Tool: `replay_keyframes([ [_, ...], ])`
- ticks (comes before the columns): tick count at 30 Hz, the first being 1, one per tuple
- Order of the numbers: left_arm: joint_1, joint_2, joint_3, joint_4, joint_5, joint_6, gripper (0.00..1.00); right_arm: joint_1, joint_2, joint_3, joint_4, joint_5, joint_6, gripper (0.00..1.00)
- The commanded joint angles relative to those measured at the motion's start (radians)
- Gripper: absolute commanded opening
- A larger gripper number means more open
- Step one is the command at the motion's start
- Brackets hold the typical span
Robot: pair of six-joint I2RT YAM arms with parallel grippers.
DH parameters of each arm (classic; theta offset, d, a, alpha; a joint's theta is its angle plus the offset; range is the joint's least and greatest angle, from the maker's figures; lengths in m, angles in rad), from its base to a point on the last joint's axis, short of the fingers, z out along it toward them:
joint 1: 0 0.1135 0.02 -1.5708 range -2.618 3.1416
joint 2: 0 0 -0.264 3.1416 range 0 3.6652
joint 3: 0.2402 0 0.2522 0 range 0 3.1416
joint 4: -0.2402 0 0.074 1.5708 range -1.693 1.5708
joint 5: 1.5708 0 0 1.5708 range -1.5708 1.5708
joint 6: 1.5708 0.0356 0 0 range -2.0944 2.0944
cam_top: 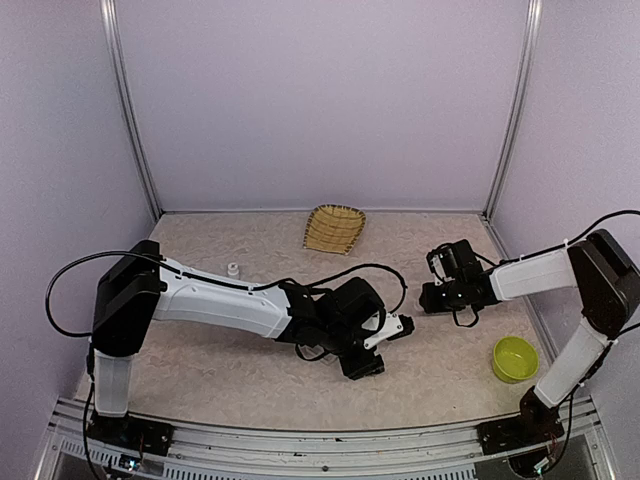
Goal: Sort the pills into containers
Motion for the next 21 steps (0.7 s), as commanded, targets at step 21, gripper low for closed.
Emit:
replay_keyframes([
  [21, 0.007, -0.122, -0.081, 0.134, -0.033, -0.042, 0.77, -0.011, 0.020, 0.008, 0.029, -0.051, -0.010, 0.00],
])
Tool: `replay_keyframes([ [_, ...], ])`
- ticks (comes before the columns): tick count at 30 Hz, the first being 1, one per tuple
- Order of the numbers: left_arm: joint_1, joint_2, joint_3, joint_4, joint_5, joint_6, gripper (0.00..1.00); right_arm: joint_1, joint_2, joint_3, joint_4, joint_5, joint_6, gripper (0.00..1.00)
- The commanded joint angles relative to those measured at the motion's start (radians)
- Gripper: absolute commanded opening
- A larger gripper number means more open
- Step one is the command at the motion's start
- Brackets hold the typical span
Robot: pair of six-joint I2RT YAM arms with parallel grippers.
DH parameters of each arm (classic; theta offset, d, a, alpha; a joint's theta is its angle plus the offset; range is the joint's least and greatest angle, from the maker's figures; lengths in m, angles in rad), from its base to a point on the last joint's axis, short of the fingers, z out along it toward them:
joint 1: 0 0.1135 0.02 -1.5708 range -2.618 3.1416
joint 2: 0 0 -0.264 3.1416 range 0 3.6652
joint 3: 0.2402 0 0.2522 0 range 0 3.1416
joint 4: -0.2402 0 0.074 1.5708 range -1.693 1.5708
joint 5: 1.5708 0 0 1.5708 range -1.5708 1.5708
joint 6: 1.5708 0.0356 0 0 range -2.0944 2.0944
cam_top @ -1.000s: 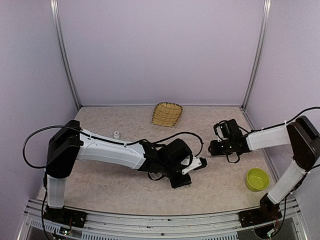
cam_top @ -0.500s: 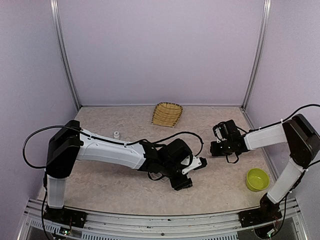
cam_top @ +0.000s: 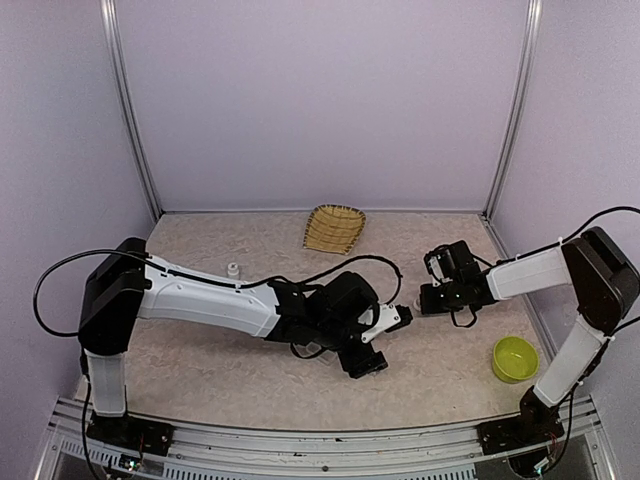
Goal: Sort the pills into containers
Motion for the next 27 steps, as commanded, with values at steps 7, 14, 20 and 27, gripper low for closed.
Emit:
replay_keyframes([
  [7, 0.028, -0.201, -0.178, 0.242, 0.031, -0.043, 0.99, -0.011, -0.146, -0.077, 0.098, -0.217, 0.013, 0.00],
  [14, 0.030, -0.403, -0.428, 0.544, 0.086, 0.004, 0.99, -0.005, -0.422, -0.220, 0.320, -0.617, 0.146, 0.00],
  [20, 0.012, -0.526, -0.616, 0.843, 0.090, 0.093, 0.99, 0.051, -0.603, -0.288, 0.505, -0.788, 0.292, 0.00],
  [27, -0.024, -0.545, -0.624, 0.935, -0.018, 0.159, 0.99, 0.183, -0.623, -0.296, 0.652, -0.864, 0.374, 0.00],
])
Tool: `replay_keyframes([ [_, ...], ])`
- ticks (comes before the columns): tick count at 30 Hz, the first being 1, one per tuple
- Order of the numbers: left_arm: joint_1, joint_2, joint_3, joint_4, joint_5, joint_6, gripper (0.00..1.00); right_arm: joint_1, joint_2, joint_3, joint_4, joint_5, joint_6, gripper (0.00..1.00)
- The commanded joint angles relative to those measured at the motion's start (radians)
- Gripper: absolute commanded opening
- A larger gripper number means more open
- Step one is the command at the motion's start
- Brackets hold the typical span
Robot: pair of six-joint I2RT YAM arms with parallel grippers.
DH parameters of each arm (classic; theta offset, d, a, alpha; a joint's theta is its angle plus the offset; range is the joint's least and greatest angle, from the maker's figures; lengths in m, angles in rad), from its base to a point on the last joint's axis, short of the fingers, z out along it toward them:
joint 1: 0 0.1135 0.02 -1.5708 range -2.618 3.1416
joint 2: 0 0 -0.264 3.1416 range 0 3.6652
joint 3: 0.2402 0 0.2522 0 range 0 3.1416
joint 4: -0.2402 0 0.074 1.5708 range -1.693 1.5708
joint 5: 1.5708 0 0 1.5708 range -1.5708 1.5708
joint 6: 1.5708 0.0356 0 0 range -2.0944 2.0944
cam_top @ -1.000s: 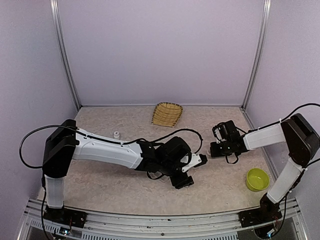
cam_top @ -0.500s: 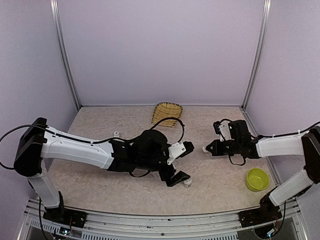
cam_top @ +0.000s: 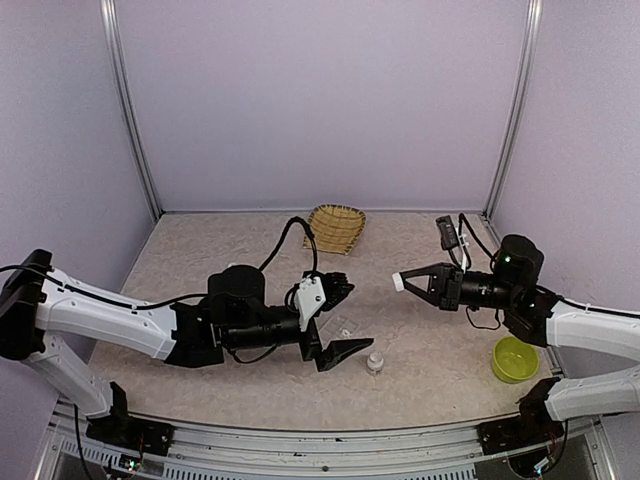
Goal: Sort the pills into containers
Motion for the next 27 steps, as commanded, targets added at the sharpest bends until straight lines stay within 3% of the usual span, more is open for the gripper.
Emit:
replay_keyframes([
  [1, -0.030, -0.025, -0.009, 0.163, -0.074, 0.079, 0.99, 0.079, 0.008, -0.023, 0.178, -0.091, 0.098, 0.00],
  [6, -0.047, -0.029, -0.019, 0.221, -0.075, 0.112, 0.99, 0.153, 0.074, -0.034, 0.353, -0.137, 0.175, 0.00],
  [18, -0.102, -0.002, 0.006, 0.209, -0.154, 0.177, 0.91, 0.236, 0.166, -0.032, 0.521, -0.098, 0.268, 0.00],
  [27, -0.142, 0.006, 0.002, 0.254, -0.288, 0.238, 0.70, 0.260, 0.198, -0.018, 0.529, -0.071, 0.281, 0.00],
])
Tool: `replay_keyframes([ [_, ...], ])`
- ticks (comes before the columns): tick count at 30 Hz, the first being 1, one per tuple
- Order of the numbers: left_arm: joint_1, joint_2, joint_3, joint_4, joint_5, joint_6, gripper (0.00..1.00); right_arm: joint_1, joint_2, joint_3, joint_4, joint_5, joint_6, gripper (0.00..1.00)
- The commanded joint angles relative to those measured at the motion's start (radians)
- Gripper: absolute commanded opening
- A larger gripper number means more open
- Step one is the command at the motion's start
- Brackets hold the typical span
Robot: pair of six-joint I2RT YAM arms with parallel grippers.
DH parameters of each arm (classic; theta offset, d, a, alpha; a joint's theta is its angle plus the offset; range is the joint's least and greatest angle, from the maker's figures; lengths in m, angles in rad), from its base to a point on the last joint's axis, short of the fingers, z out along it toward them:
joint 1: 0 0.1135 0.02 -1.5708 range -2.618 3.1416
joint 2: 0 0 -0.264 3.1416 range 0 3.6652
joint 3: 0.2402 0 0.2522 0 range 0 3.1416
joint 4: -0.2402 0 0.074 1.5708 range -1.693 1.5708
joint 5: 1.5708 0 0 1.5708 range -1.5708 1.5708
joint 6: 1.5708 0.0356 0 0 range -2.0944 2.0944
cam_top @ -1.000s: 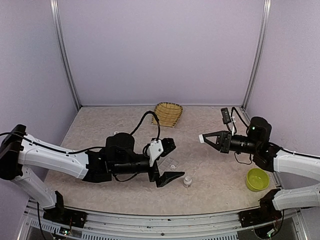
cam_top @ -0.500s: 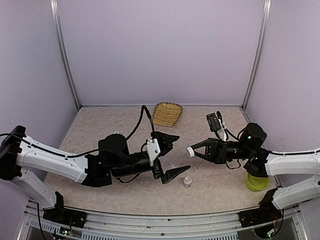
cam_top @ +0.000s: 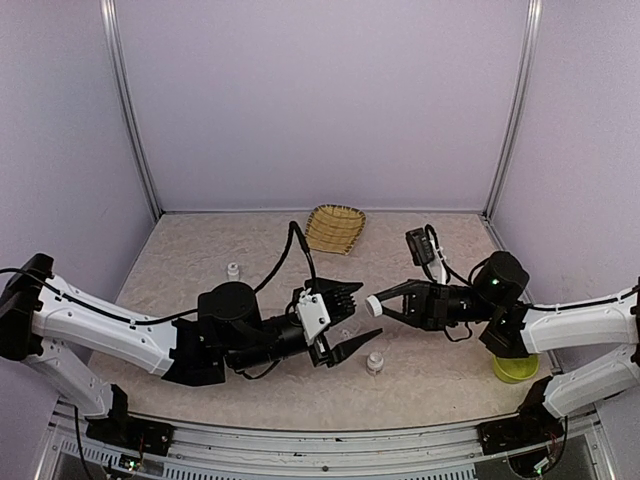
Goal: Sort the pills into containers
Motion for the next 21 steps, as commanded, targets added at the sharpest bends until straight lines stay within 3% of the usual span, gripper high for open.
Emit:
replay_keyframes([
  [1, -0.014, 0.003, 0.004, 0.066, -0.078, 0.040, 0.67, 0.016, 0.020, 0.008, 0.048, 0.016, 0.020, 0.00],
  [5, -0.014, -0.007, -0.005, 0.076, -0.077, 0.045, 0.56, 0.017, 0.027, 0.011, 0.048, 0.019, 0.021, 0.00],
  [9, -0.014, -0.006, 0.000, 0.059, -0.066, 0.043, 0.51, 0.017, 0.025, 0.020, 0.044, 0.017, 0.022, 0.00],
  [21, -0.014, 0.009, 0.025, 0.018, -0.040, 0.037, 0.48, 0.020, 0.030, 0.031, 0.044, 0.015, 0.027, 0.00],
])
